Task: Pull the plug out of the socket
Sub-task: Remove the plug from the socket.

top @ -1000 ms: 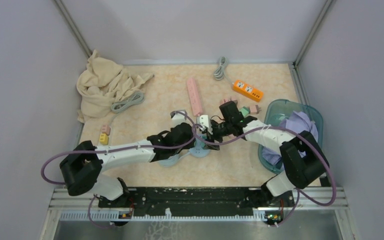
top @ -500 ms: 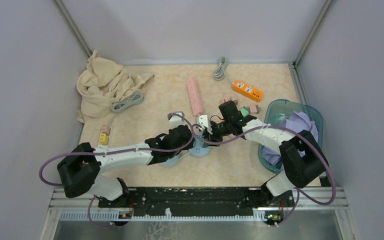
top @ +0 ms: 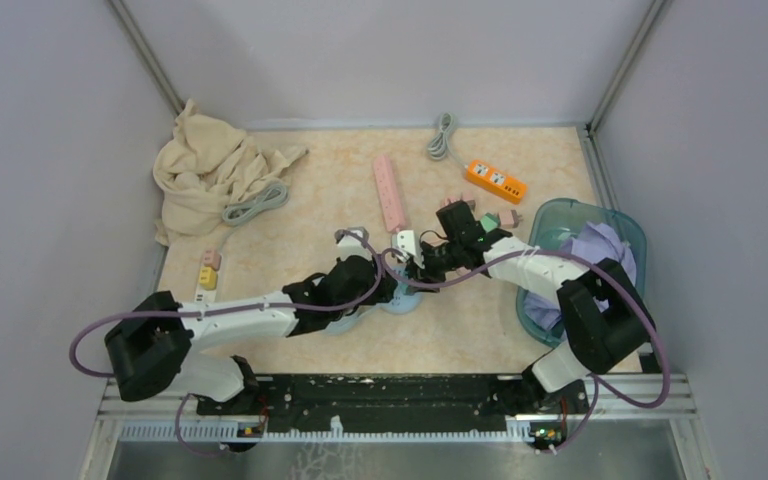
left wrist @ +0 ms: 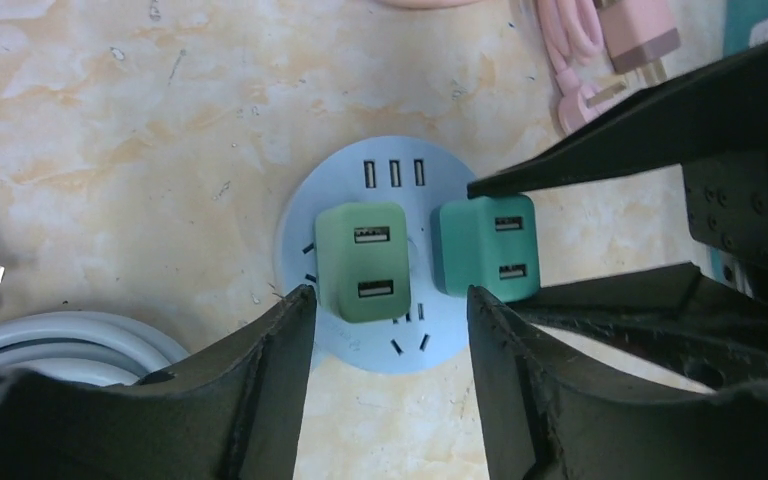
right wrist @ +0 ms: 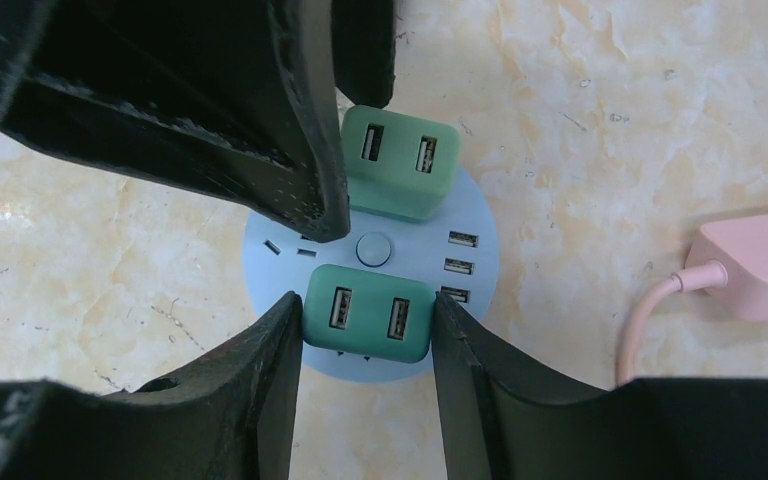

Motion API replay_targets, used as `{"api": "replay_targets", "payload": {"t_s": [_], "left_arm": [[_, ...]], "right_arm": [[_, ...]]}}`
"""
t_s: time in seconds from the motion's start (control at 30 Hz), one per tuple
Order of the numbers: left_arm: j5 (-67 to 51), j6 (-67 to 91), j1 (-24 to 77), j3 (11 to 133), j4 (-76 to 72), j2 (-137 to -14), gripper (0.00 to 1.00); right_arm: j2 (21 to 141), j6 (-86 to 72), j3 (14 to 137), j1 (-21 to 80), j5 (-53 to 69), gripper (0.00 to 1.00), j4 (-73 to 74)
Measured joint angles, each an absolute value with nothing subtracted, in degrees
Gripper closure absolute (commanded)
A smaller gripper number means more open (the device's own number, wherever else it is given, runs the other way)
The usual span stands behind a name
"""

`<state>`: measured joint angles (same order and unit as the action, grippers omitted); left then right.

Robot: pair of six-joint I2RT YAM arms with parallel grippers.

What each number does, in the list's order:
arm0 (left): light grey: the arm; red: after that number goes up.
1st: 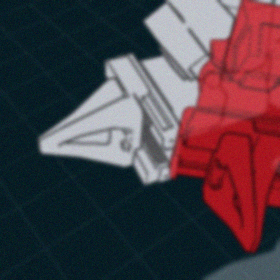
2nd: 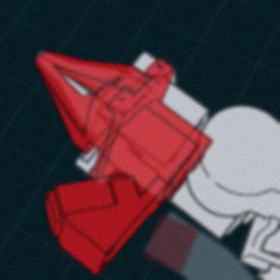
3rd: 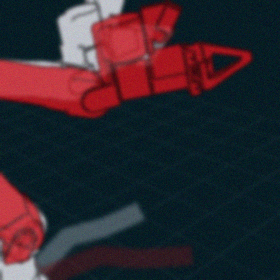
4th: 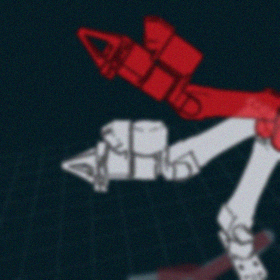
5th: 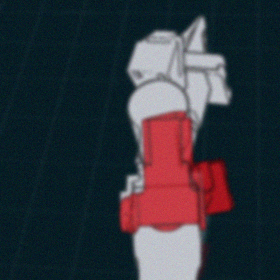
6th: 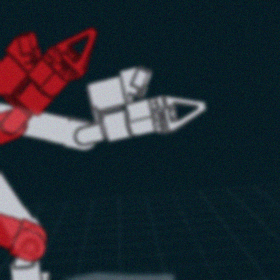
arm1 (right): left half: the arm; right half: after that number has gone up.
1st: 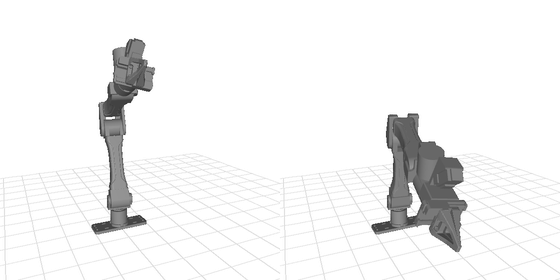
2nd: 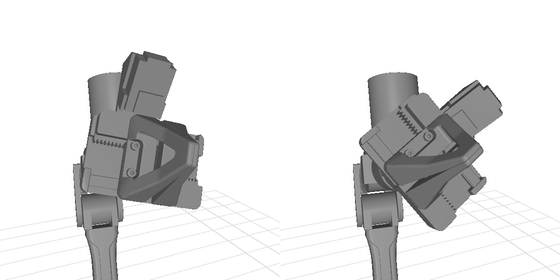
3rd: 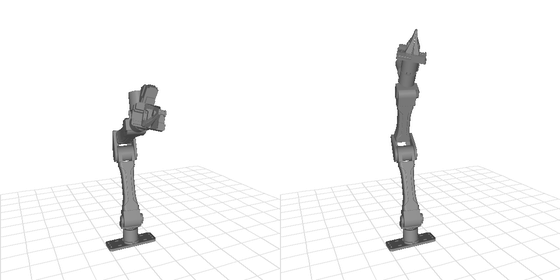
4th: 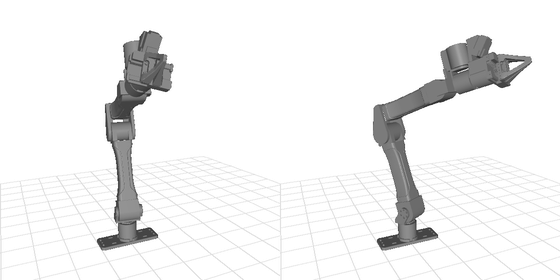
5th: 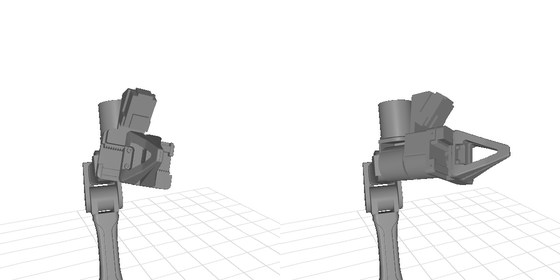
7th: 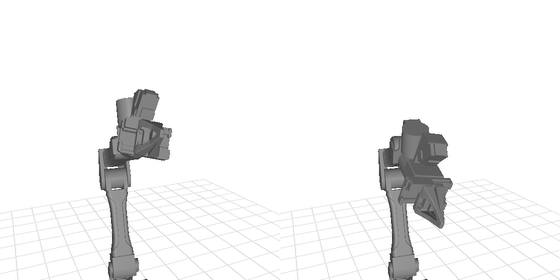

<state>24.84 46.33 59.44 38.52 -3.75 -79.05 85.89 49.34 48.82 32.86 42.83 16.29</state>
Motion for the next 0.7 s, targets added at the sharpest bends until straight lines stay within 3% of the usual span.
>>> {"api": "replay_targets", "payload": {"t_s": [0.23, 0.5, 0.7], "left_arm": [[21.56, 39.53, 59.46, 32.67, -8.71, -71.90, 0.22], [13.06, 19.62, 59.42, 20.53, -19.86, -59.88, 0.19], [1.45, -0.30, 59.42, 4.99, -38.46, -55.27, 0.15]], "right_arm": [[85.95, 50.54, 48.88, 32.86, 42.74, 0.91, 16.91], [86.43, 53.52, 50.54, 32.84, 42.87, 0.92, 20.05], [86.87, 57.69, 51.86, 32.03, 43.86, 0.91, 23.88]]}}
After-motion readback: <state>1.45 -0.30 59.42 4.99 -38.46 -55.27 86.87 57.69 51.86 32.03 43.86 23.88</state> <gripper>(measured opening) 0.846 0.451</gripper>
